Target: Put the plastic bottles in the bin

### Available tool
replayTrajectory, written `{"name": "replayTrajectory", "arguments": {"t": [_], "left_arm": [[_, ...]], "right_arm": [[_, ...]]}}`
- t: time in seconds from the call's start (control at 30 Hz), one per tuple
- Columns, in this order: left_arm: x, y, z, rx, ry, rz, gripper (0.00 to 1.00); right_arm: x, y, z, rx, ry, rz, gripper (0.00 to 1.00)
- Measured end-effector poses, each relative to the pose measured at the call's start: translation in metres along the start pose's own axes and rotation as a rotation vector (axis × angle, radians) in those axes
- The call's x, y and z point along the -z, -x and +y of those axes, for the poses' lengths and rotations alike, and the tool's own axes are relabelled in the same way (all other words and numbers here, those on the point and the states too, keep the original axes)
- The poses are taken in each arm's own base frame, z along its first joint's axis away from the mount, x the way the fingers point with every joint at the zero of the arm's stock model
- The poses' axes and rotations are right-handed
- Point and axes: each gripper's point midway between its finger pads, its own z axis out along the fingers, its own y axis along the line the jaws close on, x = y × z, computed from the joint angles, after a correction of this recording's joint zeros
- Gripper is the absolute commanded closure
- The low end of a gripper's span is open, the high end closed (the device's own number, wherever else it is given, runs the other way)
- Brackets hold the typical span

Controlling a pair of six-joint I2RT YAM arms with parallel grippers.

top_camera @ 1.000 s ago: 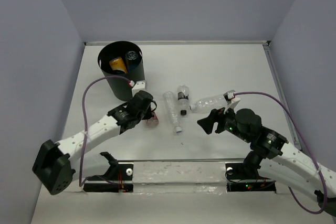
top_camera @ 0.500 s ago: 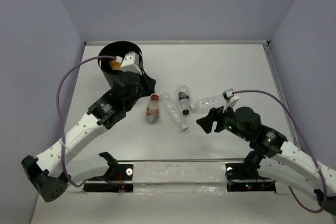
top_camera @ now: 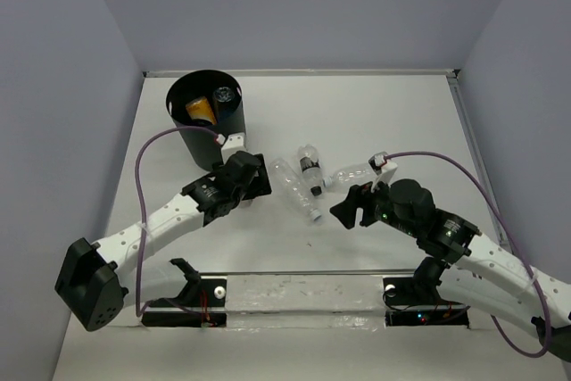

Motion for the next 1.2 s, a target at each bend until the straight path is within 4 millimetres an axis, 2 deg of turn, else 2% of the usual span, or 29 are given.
{"name": "replayTrajectory", "arguments": {"t": [0.4,0.6,0.7,0.73,0.8,0.83,0.9,0.93,1.0,1.1,1.2], "left_arm": [[-0.06,-0.04,0.012,-0.127,0.132,0.111,0.17],[-0.074,-0.05,0.021,-0.155,0.188,0.125,0.18],[-0.077,-0.047,0.018,-0.149,0.181,0.11,0.28],[-0.078,-0.045,0.016,-0.143,0.172,0.098,0.39],[-0.081,-0.045,0.015,-0.132,0.163,0.086,0.54],[-0.081,-0.046,0.015,-0.133,0.162,0.085,0.67],[-0.084,-0.046,0.015,-0.125,0.159,0.07,0.8],[-0.085,-0.044,0.013,-0.118,0.154,0.063,0.91],[-0.086,-0.042,0.012,-0.108,0.149,0.049,1.0],[-0.083,-0.04,0.013,-0.099,0.146,0.036,1.0],[-0.073,-0.039,0.021,-0.099,0.158,0.031,1.0]], "right_arm": [[0.002,0.001,0.003,0.0,0.017,-0.005,0.21],[0.007,0.006,0.005,-0.002,0.029,-0.025,0.21],[0.007,0.006,0.005,-0.002,0.03,-0.025,0.21],[0.007,0.005,0.005,-0.002,0.032,-0.024,0.21],[0.007,0.005,0.006,-0.001,0.035,-0.022,0.21],[0.007,0.005,0.006,-0.002,0.035,-0.022,0.21],[0.007,0.005,0.006,-0.002,0.036,-0.022,0.21],[0.007,0.005,0.006,-0.002,0.036,-0.022,0.21],[0.007,0.005,0.006,-0.002,0.037,-0.021,0.21],[0.007,0.005,0.006,-0.001,0.038,-0.019,0.21],[0.006,0.004,0.007,-0.001,0.04,-0.015,0.21]]}}
